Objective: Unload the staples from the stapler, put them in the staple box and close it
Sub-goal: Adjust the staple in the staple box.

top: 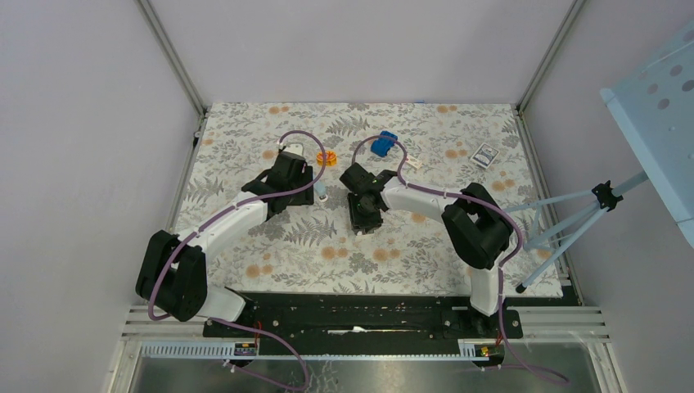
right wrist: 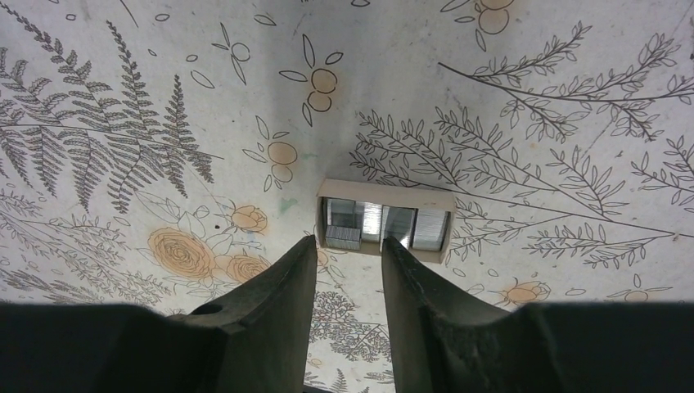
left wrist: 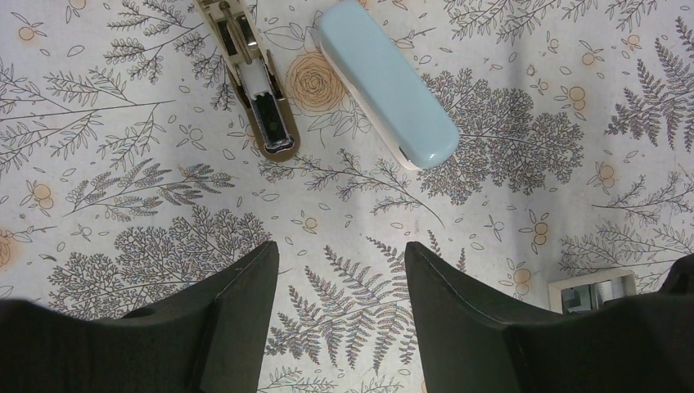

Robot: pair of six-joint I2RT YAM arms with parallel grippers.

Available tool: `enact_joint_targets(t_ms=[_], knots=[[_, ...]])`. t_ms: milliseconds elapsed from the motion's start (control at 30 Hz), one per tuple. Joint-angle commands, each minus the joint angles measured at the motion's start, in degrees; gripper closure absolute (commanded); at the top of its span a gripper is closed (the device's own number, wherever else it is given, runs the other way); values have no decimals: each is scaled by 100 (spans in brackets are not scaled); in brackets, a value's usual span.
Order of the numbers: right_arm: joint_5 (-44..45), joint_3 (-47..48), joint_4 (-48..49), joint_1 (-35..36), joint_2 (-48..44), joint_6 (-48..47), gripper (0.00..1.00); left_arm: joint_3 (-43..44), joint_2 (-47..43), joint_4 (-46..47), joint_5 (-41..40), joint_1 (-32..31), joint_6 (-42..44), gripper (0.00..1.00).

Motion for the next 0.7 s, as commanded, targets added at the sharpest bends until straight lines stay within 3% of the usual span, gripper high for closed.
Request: enact_joint_targets(t_ms=[0,667], knots=[[92,206,-102,67,37,22,58,203,-79,106,-52,-32,-34,37],[192,198,-93,72,-6,1,78,203,-76,113,-41,-40,-26,37]])
